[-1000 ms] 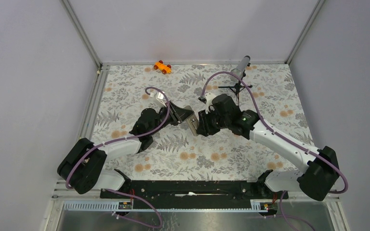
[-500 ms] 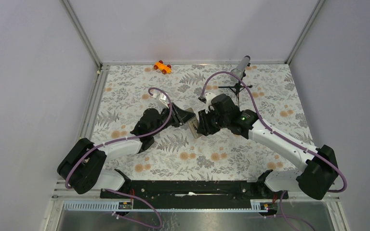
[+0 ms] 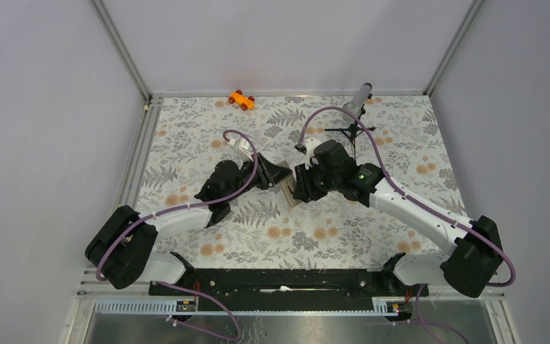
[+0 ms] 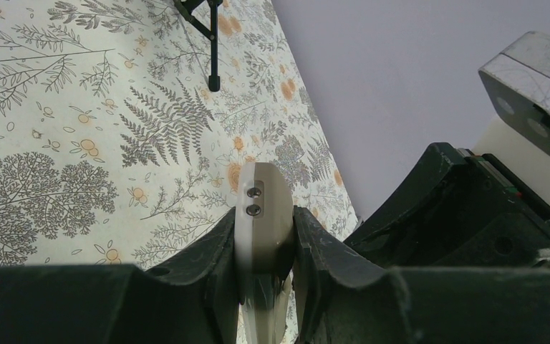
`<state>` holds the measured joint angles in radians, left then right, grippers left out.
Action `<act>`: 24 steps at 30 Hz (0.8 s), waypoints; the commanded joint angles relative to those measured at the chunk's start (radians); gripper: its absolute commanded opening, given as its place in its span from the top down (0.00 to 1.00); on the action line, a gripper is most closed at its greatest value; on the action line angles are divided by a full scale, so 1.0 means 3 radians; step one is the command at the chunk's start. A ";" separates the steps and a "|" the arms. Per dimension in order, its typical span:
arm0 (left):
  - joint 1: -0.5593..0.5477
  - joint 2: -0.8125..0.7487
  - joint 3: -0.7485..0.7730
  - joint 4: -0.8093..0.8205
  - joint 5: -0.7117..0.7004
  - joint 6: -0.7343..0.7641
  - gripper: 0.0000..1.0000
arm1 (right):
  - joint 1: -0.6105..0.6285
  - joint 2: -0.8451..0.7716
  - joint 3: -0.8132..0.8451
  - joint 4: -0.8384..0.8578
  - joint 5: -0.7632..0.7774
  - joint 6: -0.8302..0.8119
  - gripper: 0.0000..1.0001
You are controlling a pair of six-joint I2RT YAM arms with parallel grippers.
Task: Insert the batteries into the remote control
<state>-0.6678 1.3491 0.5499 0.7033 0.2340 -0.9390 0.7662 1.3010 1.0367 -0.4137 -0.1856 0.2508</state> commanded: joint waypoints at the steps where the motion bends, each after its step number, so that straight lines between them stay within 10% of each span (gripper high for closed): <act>1: -0.0039 -0.0098 0.0208 0.0083 -0.0039 -0.0001 1.00 | 0.0024 0.0036 0.0108 0.0034 -0.0061 -0.0045 0.67; 24: -0.0085 -0.0086 0.0238 0.0114 0.0044 -0.0224 1.00 | 0.0024 0.0161 0.0299 -0.0056 -0.0128 0.0036 0.66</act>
<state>-0.6815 1.3491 0.5766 0.6453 0.2298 -0.9535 0.7662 1.3357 1.0618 -0.4442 -0.2024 0.2440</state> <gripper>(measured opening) 0.282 0.357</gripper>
